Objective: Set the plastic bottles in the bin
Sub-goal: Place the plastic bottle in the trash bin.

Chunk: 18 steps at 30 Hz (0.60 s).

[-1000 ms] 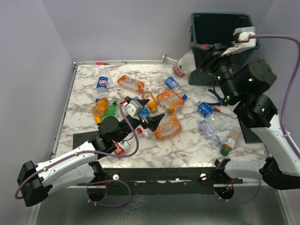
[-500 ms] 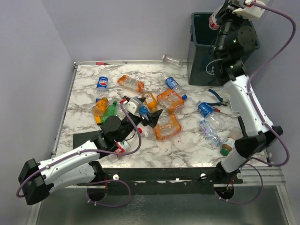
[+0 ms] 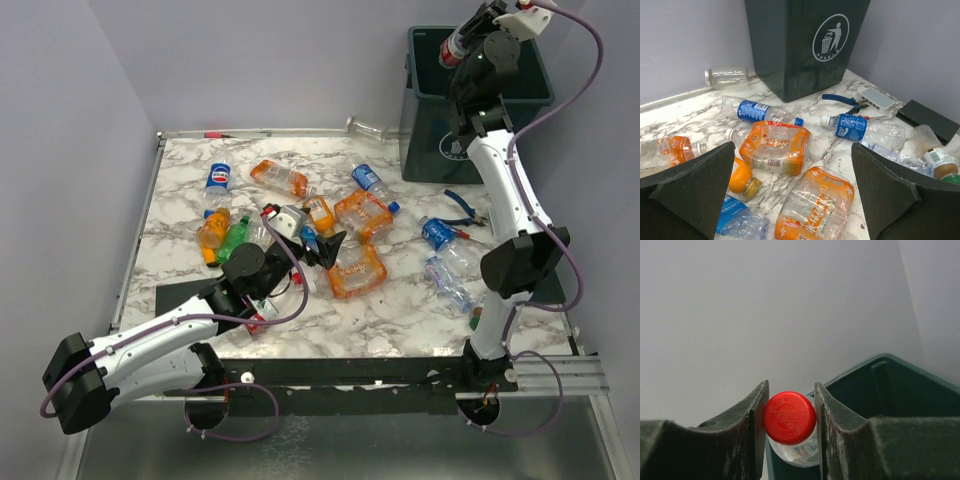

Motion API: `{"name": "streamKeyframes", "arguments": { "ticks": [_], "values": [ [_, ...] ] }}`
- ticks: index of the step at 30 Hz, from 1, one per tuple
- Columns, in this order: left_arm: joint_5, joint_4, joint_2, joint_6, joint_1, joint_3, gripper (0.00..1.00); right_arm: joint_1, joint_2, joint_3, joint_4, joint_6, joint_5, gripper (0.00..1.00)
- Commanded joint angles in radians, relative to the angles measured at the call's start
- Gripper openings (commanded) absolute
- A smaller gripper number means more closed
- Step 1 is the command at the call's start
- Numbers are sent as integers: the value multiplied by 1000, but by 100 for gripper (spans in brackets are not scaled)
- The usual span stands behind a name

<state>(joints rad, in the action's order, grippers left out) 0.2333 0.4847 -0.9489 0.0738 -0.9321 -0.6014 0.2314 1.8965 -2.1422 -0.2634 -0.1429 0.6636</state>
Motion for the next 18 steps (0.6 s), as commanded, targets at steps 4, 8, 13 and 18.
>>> {"name": "streamKeyframes", "arguments": {
  "ticks": [4,8,13,18],
  "values": [
    [4,17,-8,9,12,-4,99,-9,96,-51,143,-109,-35,11],
    [-3,17,-12,11,15,-6,99,-13,108,-48,184,-127,-61,41],
    [-12,17,-17,13,19,-8,99,-13,88,-25,196,-152,-108,63],
    [-8,17,-30,15,20,-10,99,-12,43,-38,233,-189,-165,70]
  ]
}}
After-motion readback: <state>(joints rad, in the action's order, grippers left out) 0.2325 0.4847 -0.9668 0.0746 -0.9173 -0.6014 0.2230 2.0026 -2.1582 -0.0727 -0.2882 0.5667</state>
